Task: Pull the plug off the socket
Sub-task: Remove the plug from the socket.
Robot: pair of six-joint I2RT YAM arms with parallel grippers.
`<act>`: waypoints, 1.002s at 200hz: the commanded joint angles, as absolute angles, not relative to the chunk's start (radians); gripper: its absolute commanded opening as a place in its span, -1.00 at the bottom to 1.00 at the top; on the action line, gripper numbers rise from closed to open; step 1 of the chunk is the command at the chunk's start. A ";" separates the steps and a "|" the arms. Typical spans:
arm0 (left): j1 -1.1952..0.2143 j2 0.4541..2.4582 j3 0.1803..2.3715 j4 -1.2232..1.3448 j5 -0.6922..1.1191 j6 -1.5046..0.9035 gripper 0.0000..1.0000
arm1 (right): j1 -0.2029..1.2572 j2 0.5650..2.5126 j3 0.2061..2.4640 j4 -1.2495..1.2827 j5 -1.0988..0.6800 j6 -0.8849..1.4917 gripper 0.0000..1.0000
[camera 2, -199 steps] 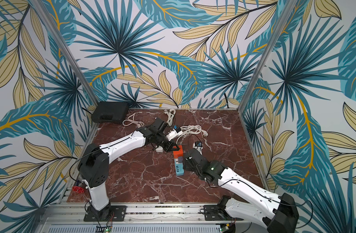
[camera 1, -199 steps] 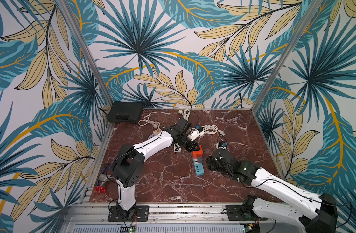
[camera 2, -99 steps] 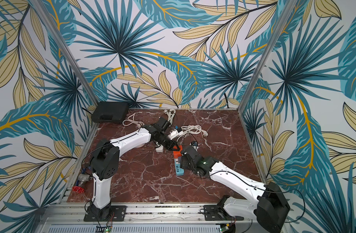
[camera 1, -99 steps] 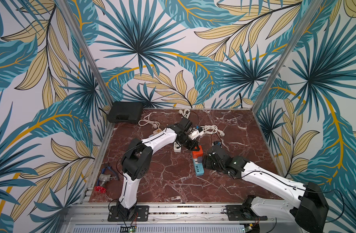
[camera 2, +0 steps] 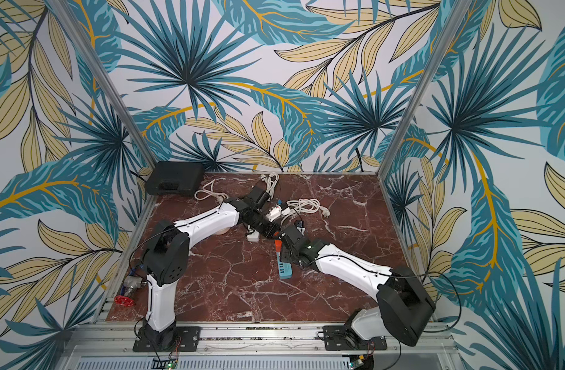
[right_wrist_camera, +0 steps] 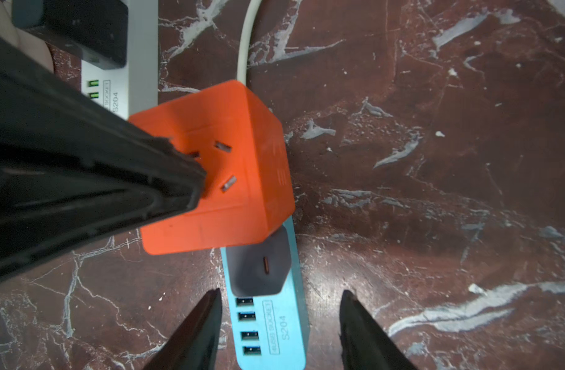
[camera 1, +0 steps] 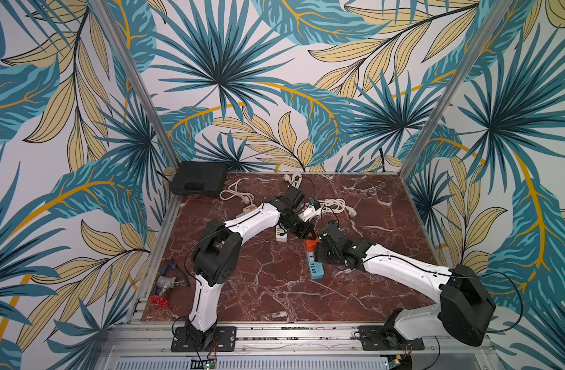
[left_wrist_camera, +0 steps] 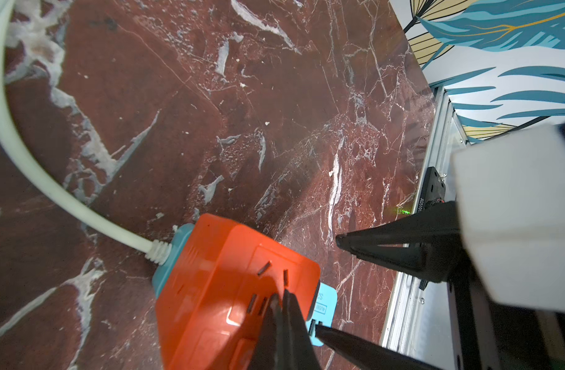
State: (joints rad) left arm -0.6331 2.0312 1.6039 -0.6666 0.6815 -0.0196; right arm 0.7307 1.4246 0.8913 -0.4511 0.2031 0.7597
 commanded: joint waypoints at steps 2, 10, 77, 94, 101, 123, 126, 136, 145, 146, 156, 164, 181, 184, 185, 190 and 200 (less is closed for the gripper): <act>-0.629 2.059 1.639 -0.681 0.687 -0.025 -1.00 | 0.726 1.455 0.913 -0.429 0.196 0.735 0.22; -0.629 2.056 1.638 -0.681 0.690 -0.022 -1.00 | 0.724 1.467 0.914 -0.421 0.190 0.730 0.21; -0.629 2.059 1.640 -0.681 0.689 -0.025 -1.00 | 0.720 1.517 0.915 -0.376 0.205 0.712 0.12; -0.629 2.058 1.640 -0.680 0.689 -0.025 -1.00 | 0.719 1.528 0.920 -0.376 0.203 0.708 0.10; -0.629 2.059 1.640 -0.680 0.690 -0.025 -1.00 | 0.720 1.532 0.921 -0.371 0.200 0.706 0.06; -0.629 2.058 1.640 -0.679 0.690 -0.024 -1.00 | 0.720 1.540 0.919 -0.359 0.191 0.708 -0.04; -0.629 2.057 1.640 -0.680 0.689 -0.023 -1.00 | 0.720 1.541 0.919 -0.359 0.191 0.707 -0.05; -0.629 2.058 1.641 -0.680 0.689 -0.024 -1.00 | 0.720 1.542 0.919 -0.357 0.189 0.709 -0.06; -0.629 2.058 1.640 -0.680 0.689 -0.025 -1.00 | 0.720 1.541 0.917 -0.357 0.187 0.709 -0.09; -0.629 2.058 1.641 -0.680 0.690 -0.024 -1.00 | 0.721 1.541 0.917 -0.357 0.187 0.709 -0.09; -0.629 2.058 1.641 -0.680 0.689 -0.024 -1.00 | 0.721 1.537 0.917 -0.359 0.191 0.709 -0.12; -0.629 2.058 1.641 -0.679 0.689 -0.024 -1.00 | 0.722 1.533 0.916 -0.363 0.193 0.709 -0.13; -0.629 2.060 1.641 -0.681 0.690 -0.026 -1.00 | 0.729 1.527 0.916 -0.366 0.203 0.707 -0.17; -0.629 2.060 1.641 -0.681 0.689 -0.026 -1.00 | 0.732 1.526 0.916 -0.368 0.204 0.707 -0.17; -0.629 2.059 1.642 -0.681 0.689 -0.025 -1.00 | 0.733 1.526 0.916 -0.368 0.205 0.707 -0.17; -0.629 2.061 1.643 -0.681 0.689 -0.025 -1.00 | 0.737 1.527 0.917 -0.370 0.207 0.706 -0.17; -0.629 2.061 1.643 -0.681 0.690 -0.025 -1.00 | 0.743 1.531 0.921 -0.377 0.213 0.704 -0.17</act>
